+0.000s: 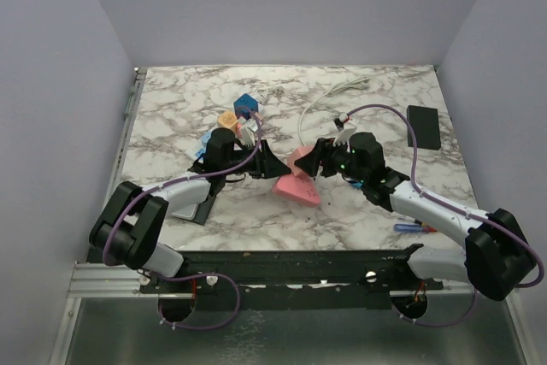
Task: Pull the plug off the socket
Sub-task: Remove the plug from the socket.
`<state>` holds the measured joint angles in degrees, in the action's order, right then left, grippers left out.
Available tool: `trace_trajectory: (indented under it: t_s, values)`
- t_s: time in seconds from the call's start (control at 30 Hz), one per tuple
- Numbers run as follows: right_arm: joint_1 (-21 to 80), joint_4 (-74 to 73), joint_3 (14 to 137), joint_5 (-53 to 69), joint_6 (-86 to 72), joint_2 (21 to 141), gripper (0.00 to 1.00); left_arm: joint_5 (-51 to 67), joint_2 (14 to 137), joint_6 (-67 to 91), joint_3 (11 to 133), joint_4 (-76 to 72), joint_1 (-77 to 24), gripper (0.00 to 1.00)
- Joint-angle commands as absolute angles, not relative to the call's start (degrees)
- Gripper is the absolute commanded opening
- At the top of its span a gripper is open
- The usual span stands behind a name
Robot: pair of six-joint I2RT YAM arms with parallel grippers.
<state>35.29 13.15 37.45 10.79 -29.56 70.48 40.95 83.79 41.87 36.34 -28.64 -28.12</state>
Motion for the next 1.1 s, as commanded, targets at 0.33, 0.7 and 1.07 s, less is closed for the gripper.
trace_trajectory:
  t_s: [0.33,0.7,1.07]
  values:
    - [35.6,16.8,40.5,11.3,-27.4,70.8,0.01,51.9,87.8,43.5,39.9,-30.5,-28.7,0.40]
    - [35.7,20.7,38.9,14.5,-24.4,70.7,0.01,56.1,91.3,42.4,42.0,-30.5,-28.7,0.52]
    - [35.6,22.5,39.2,16.6,-20.8,72.8,0.00,57.5,92.0,41.3,42.2,-30.5,-28.7,0.57]
